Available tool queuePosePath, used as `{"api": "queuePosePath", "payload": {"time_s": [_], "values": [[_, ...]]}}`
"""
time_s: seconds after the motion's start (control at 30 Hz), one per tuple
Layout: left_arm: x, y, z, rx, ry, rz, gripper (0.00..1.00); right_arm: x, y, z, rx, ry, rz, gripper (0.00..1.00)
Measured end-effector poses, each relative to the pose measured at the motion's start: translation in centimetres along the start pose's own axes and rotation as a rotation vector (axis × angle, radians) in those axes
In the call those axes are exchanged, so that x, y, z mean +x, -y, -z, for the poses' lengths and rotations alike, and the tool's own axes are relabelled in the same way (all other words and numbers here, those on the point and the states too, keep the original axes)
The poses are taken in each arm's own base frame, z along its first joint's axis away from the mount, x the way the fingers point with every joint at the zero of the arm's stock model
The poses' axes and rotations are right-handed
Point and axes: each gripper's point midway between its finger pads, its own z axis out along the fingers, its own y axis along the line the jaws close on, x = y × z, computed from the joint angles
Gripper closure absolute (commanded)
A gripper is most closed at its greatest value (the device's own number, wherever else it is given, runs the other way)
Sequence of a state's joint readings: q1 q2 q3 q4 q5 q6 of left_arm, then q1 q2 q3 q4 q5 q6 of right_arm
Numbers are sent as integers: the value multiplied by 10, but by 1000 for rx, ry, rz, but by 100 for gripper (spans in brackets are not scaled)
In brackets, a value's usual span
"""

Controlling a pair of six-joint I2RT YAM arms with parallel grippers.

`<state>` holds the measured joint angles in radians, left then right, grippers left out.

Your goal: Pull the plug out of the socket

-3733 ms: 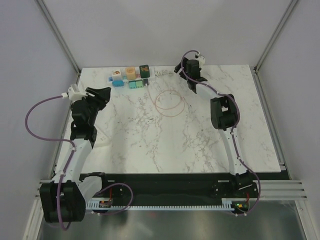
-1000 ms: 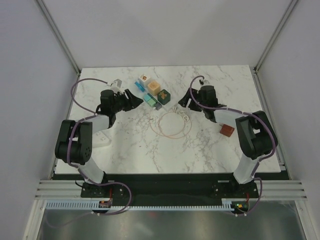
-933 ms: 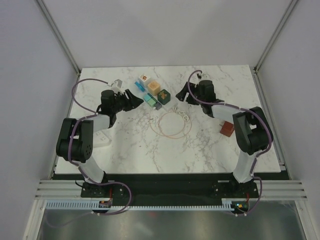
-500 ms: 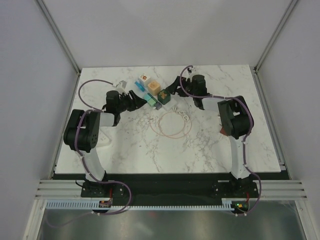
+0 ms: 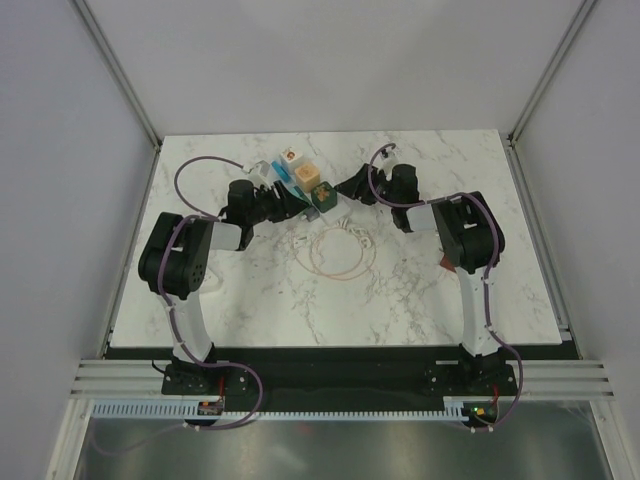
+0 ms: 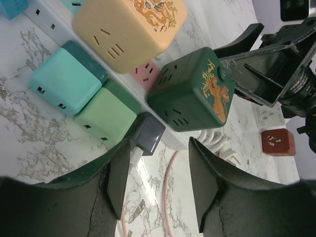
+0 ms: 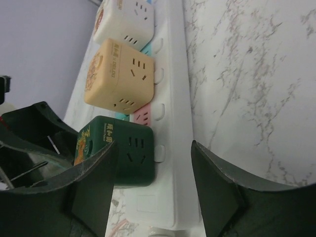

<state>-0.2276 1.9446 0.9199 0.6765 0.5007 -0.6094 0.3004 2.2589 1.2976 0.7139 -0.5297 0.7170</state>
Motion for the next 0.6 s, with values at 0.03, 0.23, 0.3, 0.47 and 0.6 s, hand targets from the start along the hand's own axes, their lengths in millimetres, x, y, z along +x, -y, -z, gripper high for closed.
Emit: {"api": "queuePosePath", "payload": {"time_s": [0.03, 0.23, 0.3, 0.47, 0.6], "values": [[0, 0, 0, 0, 0, 0, 43, 2, -3, 0, -24, 3, -20, 31], [1, 1, -1, 2, -1, -2, 52, 8, -21, 4, -130, 5, -116, 30], [1, 1, -1, 1, -1, -2, 52, 6, -30, 6, -168, 7, -129, 30], [1, 1, -1, 0, 0, -2, 55, 10, -39, 8, -205, 5, -107, 21], [0, 1, -1, 0, 0, -2, 58, 21, -28, 11, -94, -25, -28, 15]]}}
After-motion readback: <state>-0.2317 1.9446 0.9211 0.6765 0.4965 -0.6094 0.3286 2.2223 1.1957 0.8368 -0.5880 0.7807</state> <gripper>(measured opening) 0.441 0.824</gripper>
